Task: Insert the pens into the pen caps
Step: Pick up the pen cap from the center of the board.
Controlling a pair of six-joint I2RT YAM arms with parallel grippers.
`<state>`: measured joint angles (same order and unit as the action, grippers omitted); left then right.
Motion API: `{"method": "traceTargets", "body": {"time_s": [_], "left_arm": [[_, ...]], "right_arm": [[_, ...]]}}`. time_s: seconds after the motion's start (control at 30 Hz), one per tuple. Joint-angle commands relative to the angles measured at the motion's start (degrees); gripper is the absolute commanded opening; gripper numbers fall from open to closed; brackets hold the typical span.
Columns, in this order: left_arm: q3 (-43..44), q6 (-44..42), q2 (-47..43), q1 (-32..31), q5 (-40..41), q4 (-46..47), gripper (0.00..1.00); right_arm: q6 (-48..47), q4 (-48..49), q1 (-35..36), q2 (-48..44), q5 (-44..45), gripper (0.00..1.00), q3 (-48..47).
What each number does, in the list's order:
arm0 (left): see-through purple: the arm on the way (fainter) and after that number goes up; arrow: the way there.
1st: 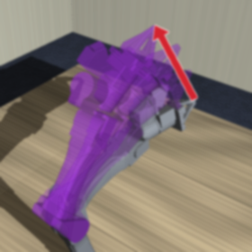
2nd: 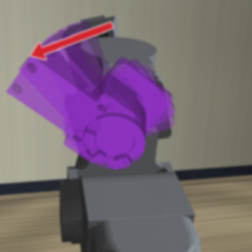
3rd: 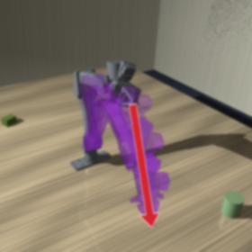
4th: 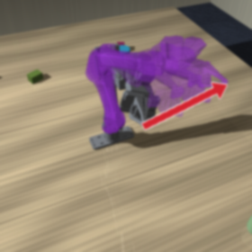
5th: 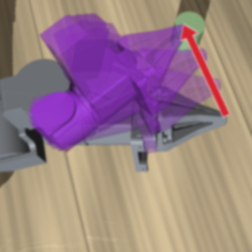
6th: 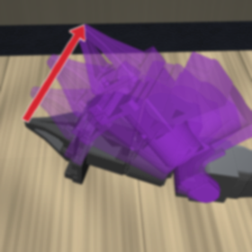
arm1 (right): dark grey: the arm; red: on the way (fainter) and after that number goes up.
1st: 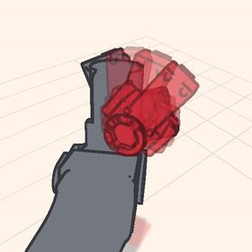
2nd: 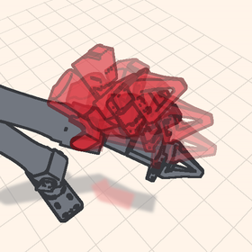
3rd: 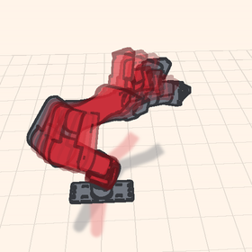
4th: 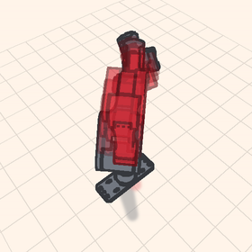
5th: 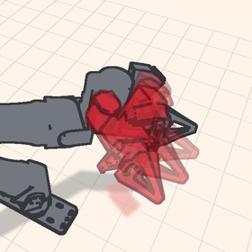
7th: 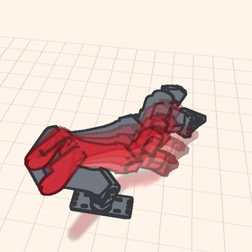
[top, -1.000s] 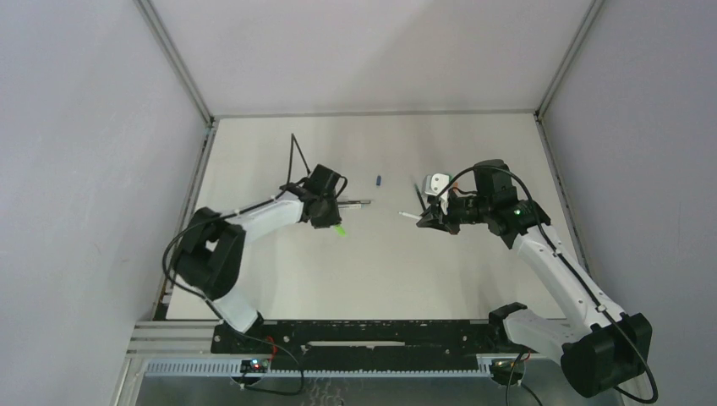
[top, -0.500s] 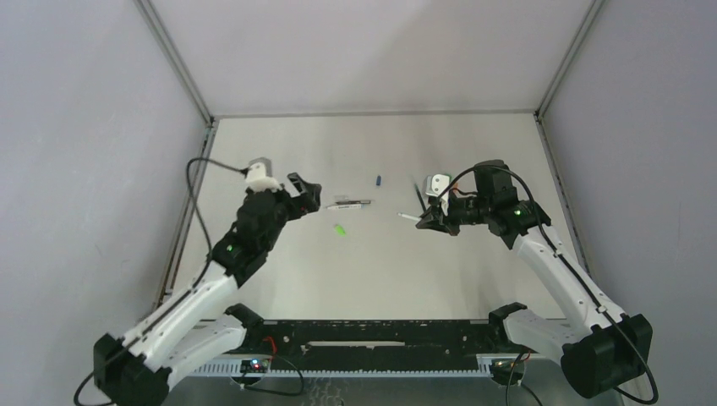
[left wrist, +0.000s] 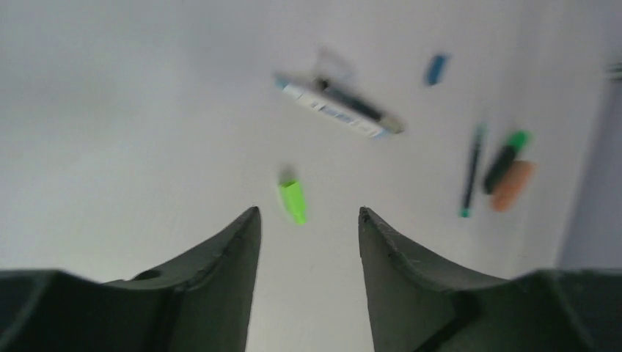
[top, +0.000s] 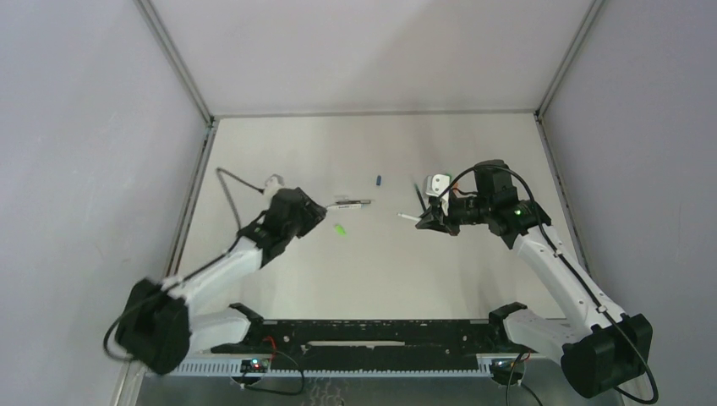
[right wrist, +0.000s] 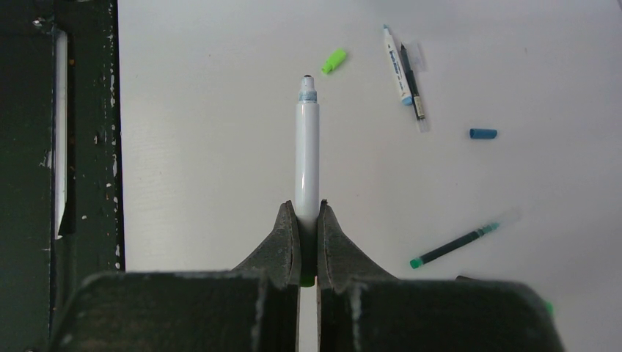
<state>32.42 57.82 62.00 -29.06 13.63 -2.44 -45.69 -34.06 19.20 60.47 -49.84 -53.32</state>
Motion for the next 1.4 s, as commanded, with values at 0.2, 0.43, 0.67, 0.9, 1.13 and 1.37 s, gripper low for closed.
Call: {"method": "traceTargets", "body": {"time_s": [0.2,0.43,0.67,0.9,1.13,1.37], "left_arm": [[28.0,7.8,29.9,-7.1,6.2,-32.8,0.46],[32.2,8.0,36.4,-7.6,4.8,-32.4,0.47],[35.0,8.0,40.0,-7.7,3.9,-33.2,0.48],[37.3,8.4,41.5,-7.7,4.4,-35.1,0.47],[42.1,7.0,46.5,-7.8,2.3,-40.8,0.37],[41.0,6.7,47.2,-7.8,2.4,-40.3,0.37]], "right_arm": [[0.2,0.0,-0.3,-0.5,-0.9,0.0,-2.2],[0.0,-0.1,-0.3,-0.4,-0.9,0.0,-2.2],[0.0,-0.1,-0.2,-0.3,-0.8,0.0,-2.2],[0.0,-0.1,-0.2,-0.3,-0.9,0.0,-2.2],[-0.2,-0.1,-0.2,-0.6,-0.7,0.0,-2.2],[-0.2,-0.1,-0.1,-0.9,-0.9,0.0,-2.2]]}}
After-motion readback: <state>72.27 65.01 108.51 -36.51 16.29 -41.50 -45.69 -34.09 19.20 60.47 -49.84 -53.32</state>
